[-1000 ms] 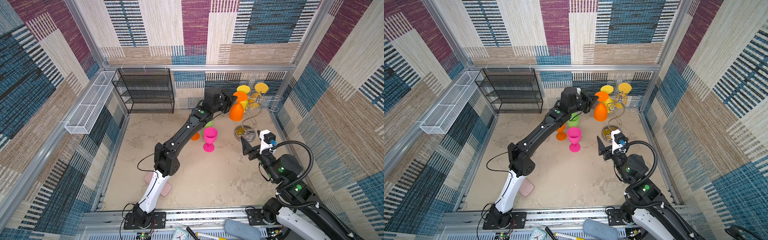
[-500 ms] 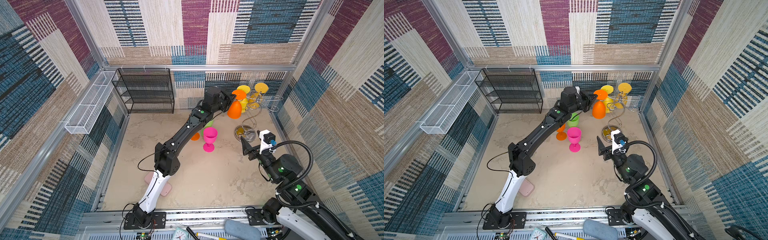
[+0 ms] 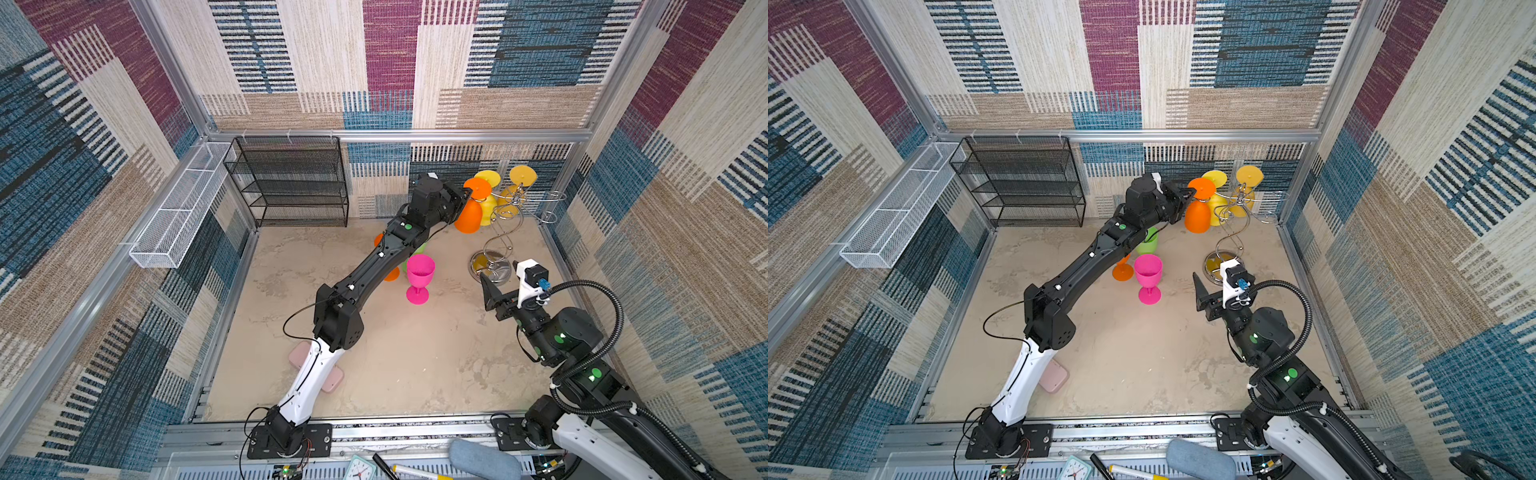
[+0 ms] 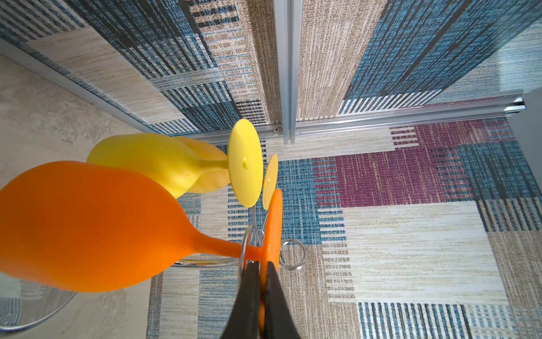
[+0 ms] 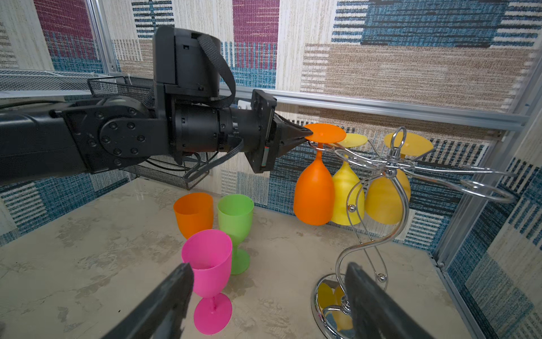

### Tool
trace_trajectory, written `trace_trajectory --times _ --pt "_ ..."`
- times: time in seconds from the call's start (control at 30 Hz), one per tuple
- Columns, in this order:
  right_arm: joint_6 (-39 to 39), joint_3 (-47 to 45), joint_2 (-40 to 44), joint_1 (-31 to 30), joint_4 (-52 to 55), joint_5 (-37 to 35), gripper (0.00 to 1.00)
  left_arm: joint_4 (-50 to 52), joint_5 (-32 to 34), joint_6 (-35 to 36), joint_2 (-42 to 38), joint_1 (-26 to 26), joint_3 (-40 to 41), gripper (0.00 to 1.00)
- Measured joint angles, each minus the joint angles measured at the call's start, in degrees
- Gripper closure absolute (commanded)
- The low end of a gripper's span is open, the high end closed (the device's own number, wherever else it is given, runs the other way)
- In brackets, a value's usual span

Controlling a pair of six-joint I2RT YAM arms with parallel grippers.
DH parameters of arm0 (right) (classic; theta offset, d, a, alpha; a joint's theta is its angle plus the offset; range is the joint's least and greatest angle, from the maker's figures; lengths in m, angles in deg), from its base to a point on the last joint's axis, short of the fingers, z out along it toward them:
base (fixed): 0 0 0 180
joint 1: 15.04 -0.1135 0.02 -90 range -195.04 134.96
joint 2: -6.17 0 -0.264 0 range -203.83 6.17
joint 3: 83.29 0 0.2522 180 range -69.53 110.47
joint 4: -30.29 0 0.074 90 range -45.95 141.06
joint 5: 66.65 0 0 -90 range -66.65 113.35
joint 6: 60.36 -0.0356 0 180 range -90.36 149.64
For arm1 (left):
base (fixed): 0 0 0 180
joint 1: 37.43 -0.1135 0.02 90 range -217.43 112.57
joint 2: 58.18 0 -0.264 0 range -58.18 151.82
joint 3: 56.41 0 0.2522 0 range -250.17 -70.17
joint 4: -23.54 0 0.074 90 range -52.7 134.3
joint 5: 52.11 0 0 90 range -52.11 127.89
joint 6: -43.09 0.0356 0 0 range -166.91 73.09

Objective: Take the wine glass off the wine glass rack
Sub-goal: Pick up the wine glass from the wine glass rack.

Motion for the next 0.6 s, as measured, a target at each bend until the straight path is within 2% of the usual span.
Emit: trace_trajectory --times 0.6 --pt "0.0 0.0 0.0 0.0 -0.1 0.5 0.17 -3.9 -3.3 0.1 1.9 -0.1 -2.4 1.00"
